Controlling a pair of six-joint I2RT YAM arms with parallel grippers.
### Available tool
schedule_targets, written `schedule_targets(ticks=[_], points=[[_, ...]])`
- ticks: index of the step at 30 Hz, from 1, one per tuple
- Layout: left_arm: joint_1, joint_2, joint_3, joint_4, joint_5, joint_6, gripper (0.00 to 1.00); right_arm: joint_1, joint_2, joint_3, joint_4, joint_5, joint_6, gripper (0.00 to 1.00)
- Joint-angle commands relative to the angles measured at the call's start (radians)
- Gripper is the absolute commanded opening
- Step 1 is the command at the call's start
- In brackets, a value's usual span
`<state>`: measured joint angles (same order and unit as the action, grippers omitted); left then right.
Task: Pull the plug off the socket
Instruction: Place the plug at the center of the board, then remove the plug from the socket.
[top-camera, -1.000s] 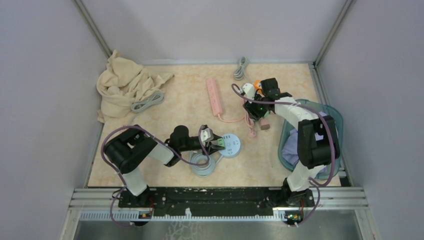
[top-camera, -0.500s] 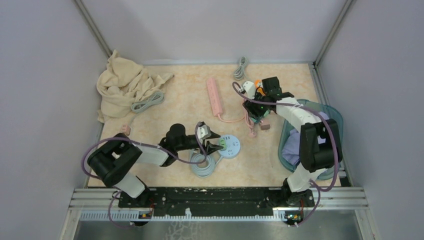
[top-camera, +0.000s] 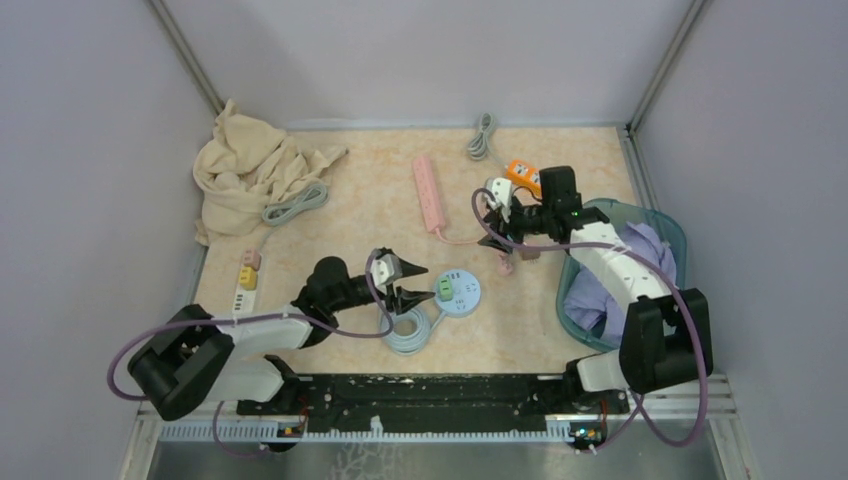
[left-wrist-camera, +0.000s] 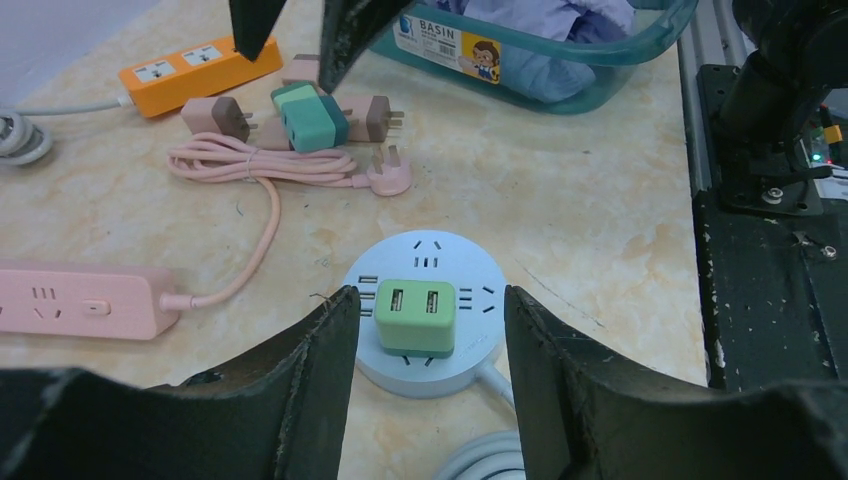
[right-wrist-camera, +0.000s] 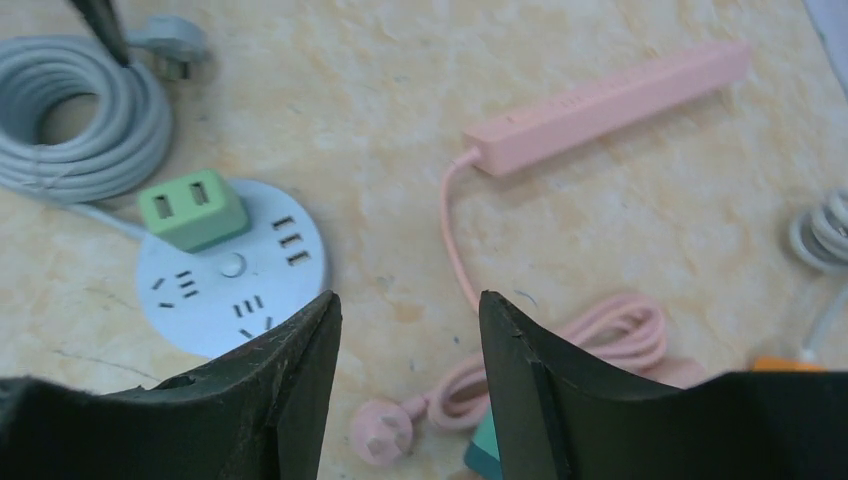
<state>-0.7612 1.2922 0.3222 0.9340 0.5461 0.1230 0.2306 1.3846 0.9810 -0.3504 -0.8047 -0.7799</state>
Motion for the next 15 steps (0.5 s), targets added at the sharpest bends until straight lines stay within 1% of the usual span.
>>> schedule_targets(ticks=[1,4,5,6,7,12,15], points=[[0.0,-0.078,-0.038,-0.042,-0.019,-0.016,0.61,-0.005,-0.047,-0.054,-0.057,-0.358,-0.306,0.56],[0.0,-0.109,-0.066,-0.05,-0.034,-0.019,0.61,0.003,-0.044,-0.066,-0.225,-0.503,-0.577,0.66],[0.0,-0.118,-0.077,-0.046,-0.04,-0.021,0.61,0.014,-0.043,-0.067,-0.264,-0.525,-0.646,0.69],[0.0,-0.125,-0.088,-0.041,-0.047,-0.025,0.61,0.028,-0.041,-0.069,-0.272,-0.529,-0.664,0.71],[0.0,-0.13,-0.098,-0.035,-0.053,-0.029,0.61,0.048,-0.038,-0.07,-0.251,-0.514,-0.642,0.71],[0.0,-0.154,-0.128,-0.03,-0.069,-0.051,0.61,0.175,-0.013,-0.108,-0.022,-0.335,-0.378,0.71],[0.0,-0.17,-0.143,-0.031,-0.083,-0.054,0.62,0.255,0.022,-0.1,0.028,-0.214,-0.297,0.73]])
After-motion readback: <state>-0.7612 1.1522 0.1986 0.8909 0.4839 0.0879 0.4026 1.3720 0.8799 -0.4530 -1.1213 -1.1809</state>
